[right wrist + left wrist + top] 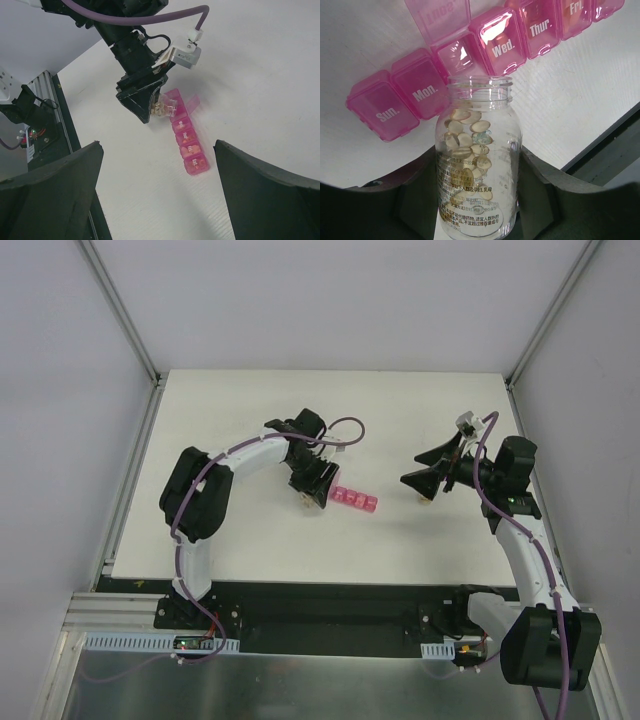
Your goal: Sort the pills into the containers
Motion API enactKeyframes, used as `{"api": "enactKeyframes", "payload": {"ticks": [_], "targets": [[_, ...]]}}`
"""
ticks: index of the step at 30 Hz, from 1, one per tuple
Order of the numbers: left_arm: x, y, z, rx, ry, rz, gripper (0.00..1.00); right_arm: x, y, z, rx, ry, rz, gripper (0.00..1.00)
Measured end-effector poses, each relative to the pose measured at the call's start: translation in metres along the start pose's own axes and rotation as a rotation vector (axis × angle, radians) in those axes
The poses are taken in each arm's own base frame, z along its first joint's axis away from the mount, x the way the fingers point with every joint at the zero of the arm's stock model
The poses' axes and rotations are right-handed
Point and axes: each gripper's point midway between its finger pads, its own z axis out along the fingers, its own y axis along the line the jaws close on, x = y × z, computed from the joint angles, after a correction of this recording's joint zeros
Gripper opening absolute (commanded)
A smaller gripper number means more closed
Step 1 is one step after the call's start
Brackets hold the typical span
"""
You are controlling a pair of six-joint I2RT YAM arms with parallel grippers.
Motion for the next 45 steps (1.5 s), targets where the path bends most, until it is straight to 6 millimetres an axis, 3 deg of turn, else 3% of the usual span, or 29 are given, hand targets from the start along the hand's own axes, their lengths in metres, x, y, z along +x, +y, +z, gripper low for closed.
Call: {"api": "enactKeyframes", "payload": {"ticks": [8,18,26,37,45], "targets": [[-0.004,-0.002,-0.004,0.000,0.009,-0.020,0.00,-0.001,0.000,0.000,0.000,-0.002,-0.001,0.97],[0.005,-0.002,-0.001,-0.003,0.071,-0.069,0.00,-0.001,0.000,-0.001,0.000,-0.003,0.002,0.97],[-0.003,-0.005,-0.006,-0.004,0.069,-0.084,0.00,-0.001,-0.001,-0.001,0.002,-0.004,0.003,0.97],[0.004,-0.004,0.002,-0.007,0.126,-0.110,0.00,-0.002,-0.002,-0.001,0.005,-0.008,0.000,0.97],[-0.005,-0.009,-0.007,-0.010,0.117,-0.124,0.00,-0.002,-0.002,-0.002,0.007,-0.009,0.002,0.97]]}}
